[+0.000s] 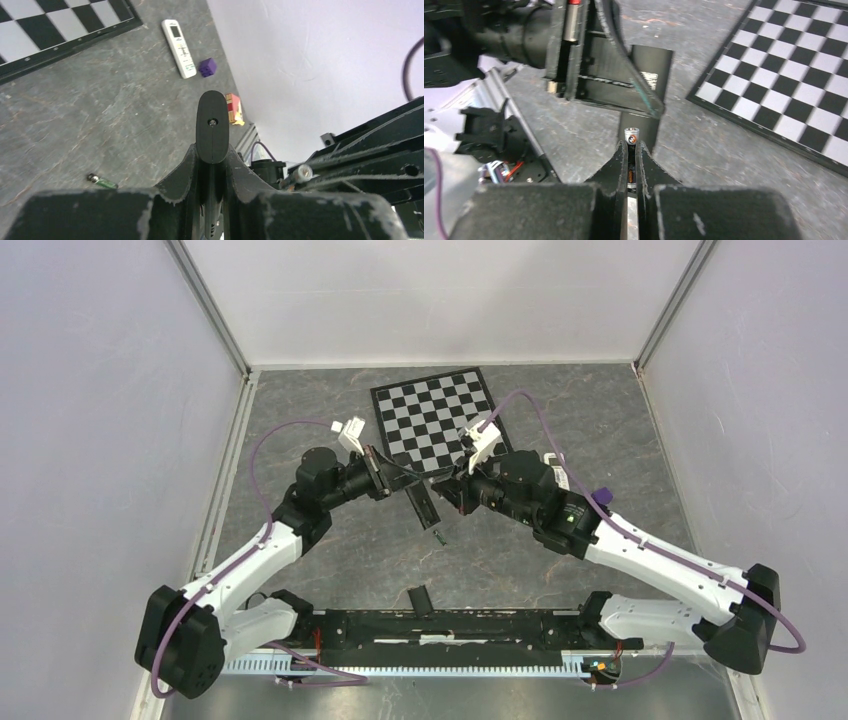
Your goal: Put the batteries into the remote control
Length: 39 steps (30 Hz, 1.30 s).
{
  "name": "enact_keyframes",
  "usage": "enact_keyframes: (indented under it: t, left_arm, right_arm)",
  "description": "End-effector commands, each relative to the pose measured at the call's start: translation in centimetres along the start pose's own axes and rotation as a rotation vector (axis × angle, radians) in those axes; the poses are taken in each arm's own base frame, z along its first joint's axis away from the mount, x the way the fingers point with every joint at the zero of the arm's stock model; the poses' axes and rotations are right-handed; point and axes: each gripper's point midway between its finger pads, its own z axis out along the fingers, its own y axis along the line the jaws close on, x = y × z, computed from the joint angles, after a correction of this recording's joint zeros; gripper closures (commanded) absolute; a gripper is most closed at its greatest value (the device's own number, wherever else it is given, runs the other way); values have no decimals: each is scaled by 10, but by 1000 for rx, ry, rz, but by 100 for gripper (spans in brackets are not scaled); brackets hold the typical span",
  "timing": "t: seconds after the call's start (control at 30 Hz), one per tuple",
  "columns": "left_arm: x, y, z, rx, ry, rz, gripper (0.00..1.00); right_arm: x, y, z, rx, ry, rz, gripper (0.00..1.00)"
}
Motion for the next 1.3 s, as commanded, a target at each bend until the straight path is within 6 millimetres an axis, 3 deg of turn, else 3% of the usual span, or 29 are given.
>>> enact_keyframes:
  t: [0.0,0.3,0.8,1.1,1.27]
  left_arm:
    - [-13,-44,-4,164,-23,21,98]
    - [-20,-66,-14,255,-67,-17,98]
    - [-30,-94,-27,401,-121,-114,98]
    - [-35,-104,-31,425,-128,-128,98]
    - [-35,-102,-30,412,-126,-130,98]
  right_arm:
    - [-13,37,-2,-204,-53,-2,100]
    - [1,33,2,-152,-35,12,100]
    - [-11,23,-2,-77,-109,66,98]
    - [-5,24,-7,-92,-101,66,81]
    - [-6,26,-12,-109,-109,73,66]
